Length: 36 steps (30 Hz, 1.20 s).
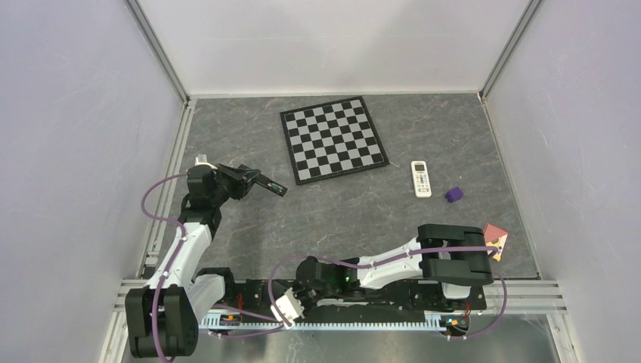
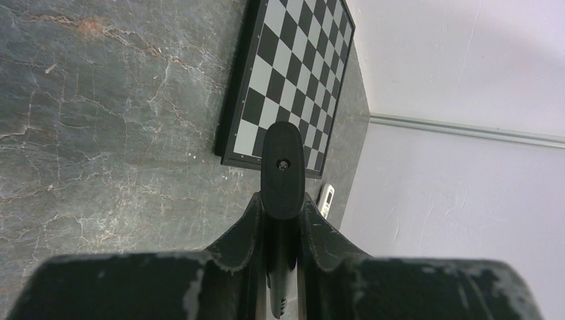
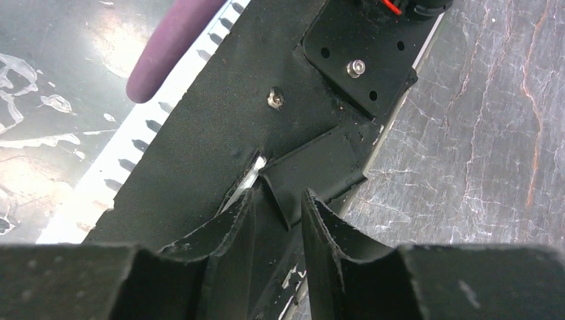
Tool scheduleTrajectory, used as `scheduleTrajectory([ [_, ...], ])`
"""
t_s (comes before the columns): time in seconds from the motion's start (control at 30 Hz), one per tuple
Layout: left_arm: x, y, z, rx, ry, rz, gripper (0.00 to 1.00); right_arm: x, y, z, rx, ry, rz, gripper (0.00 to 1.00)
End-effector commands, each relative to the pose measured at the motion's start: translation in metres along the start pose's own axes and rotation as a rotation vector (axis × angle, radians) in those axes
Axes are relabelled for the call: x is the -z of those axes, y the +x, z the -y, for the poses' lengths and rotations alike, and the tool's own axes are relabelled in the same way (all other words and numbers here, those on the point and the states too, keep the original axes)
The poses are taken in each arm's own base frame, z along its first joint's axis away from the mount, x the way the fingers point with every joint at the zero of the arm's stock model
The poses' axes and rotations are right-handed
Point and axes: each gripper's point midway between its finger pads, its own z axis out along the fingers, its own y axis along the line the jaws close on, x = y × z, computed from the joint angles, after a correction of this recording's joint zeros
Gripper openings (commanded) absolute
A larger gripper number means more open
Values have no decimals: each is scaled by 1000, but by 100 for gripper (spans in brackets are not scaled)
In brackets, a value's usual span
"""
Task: Load the batteries into the remote control
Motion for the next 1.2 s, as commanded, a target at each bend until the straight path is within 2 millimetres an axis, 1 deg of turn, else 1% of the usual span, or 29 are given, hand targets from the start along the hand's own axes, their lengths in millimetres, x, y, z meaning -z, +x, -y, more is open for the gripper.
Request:
scheduleTrajectory([
  [0.0, 3, -8, 21, -51, 66, 8, 2, -7, -15, 9, 33, 5, 41, 34],
  [0.13, 3, -8, 22, -51, 68, 5, 2, -9, -8, 9, 19, -1, 23, 26],
  [0.2, 3, -7, 22, -55, 69, 5, 2, -9, -5, 12, 5, 6, 15, 24],
  [0.27, 3, -8, 21, -56, 68, 6, 2, -7, -3, 18, -20, 25, 6, 22],
  [0.3, 4, -7, 21, -59, 69, 5, 2, -6, -6, 24, -37, 44, 7, 20],
  [0.37, 3, -7, 21, -59, 67, 3, 2, -1, -9, 32, -67, 64, 21, 13],
  [0.43, 3, -8, 21, -61, 67, 4, 2, 5, -11, 41, -117, 90, 31, 2],
  [0.47, 3, -7, 21, -62, 68, 2, 2, 9, -13, 45, -139, 105, 39, 0],
  [0.57, 3, -7, 21, -66, 67, 2, 2, 25, -18, 56, -210, 156, 95, 0],
  [0.67, 3, -6, 23, -73, 73, -6, 2, 50, -21, 71, -292, 232, 154, 0],
  [0.77, 3, -5, 24, -77, 81, -12, 2, 78, -15, 86, -405, 333, 190, 0],
  [0.87, 0, 1, 24, -76, 90, -28, 2, 111, 5, 102, -536, 462, 210, 0],
  [0.93, -5, 6, 23, -75, 91, -32, 2, 136, 21, 109, -623, 563, 213, 0],
  [0.97, -8, 20, 24, -89, 98, -68, 2, 148, 30, 112, -666, 606, 215, 0],
  [1.07, -18, 40, 27, -102, 117, -105, 2, 190, 55, 120, -835, 771, 259, 0],
  [1.17, -27, 61, 33, -110, 165, -126, 2, 224, 76, 125, -1000, 883, 321, 0],
])
